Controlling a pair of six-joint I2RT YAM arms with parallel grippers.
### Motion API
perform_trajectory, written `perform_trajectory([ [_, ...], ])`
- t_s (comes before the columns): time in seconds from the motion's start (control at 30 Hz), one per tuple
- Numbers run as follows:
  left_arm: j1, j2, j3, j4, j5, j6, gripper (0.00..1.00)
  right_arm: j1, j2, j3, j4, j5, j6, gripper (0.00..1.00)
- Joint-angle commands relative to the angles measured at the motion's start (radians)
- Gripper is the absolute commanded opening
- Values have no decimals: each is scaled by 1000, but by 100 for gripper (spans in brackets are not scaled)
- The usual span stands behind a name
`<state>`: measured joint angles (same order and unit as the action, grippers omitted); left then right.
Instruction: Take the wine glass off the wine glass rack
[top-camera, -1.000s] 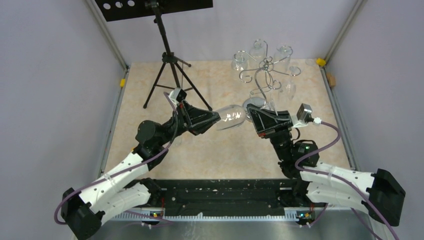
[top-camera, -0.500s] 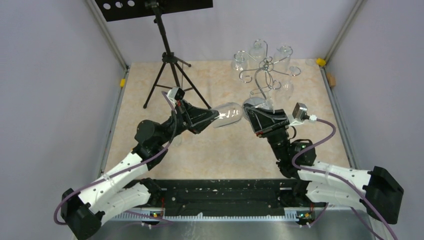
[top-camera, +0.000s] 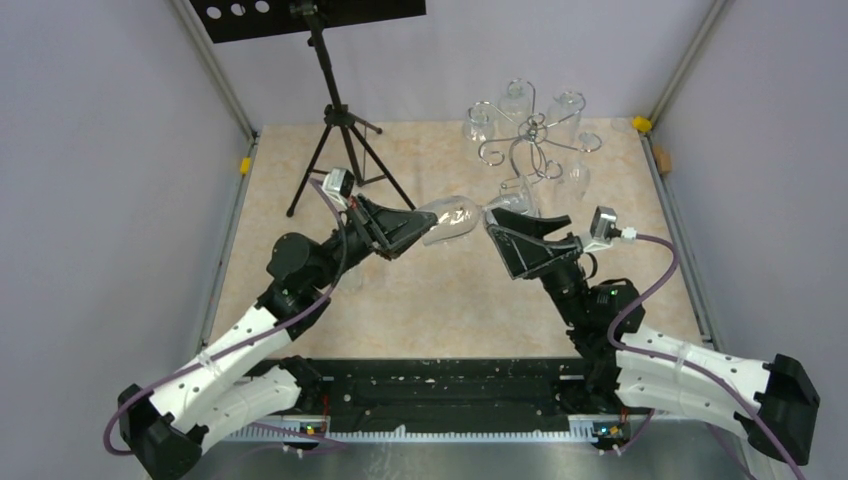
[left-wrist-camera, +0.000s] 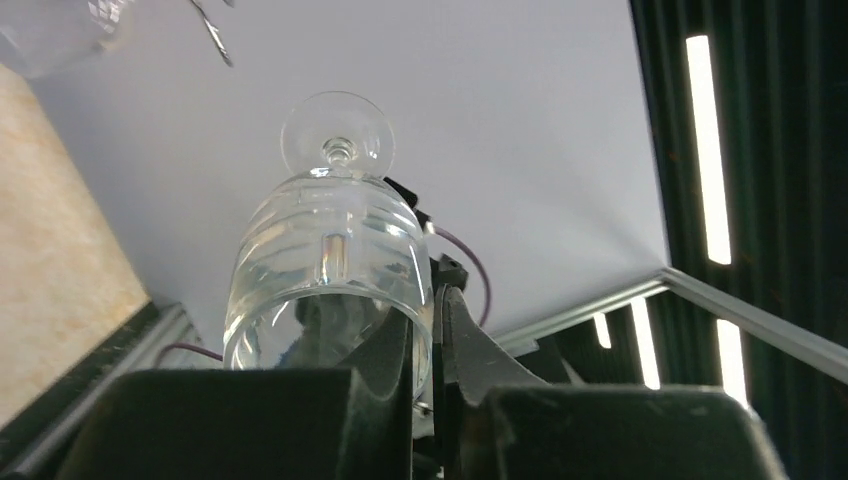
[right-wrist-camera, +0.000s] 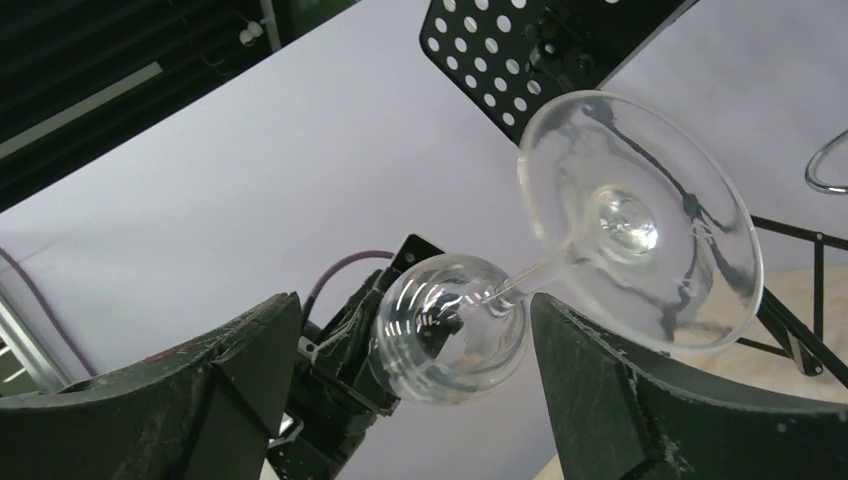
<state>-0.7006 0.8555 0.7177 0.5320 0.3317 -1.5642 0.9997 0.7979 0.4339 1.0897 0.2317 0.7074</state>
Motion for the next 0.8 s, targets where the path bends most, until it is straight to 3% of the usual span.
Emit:
perform_trajectory([
  [0.0,19,-74,104,-114,-110,210,0,13,-49,30,-84,41,1,88],
  [0.23,24,-193,302,-636,-397,652,0,12,-138,76,-333,97,-16,89],
  [0.4,24,-170,448,-987,-467,914,0,11,-206,71,-406,142,-20,89],
  [0.63,23,-39,527,-1313,-459,1076,0,13,-248,152,-623,143,-43,89],
  [0.77,21,85,567,-1423,-419,1142,0,12,-263,151,-647,161,-41,89],
])
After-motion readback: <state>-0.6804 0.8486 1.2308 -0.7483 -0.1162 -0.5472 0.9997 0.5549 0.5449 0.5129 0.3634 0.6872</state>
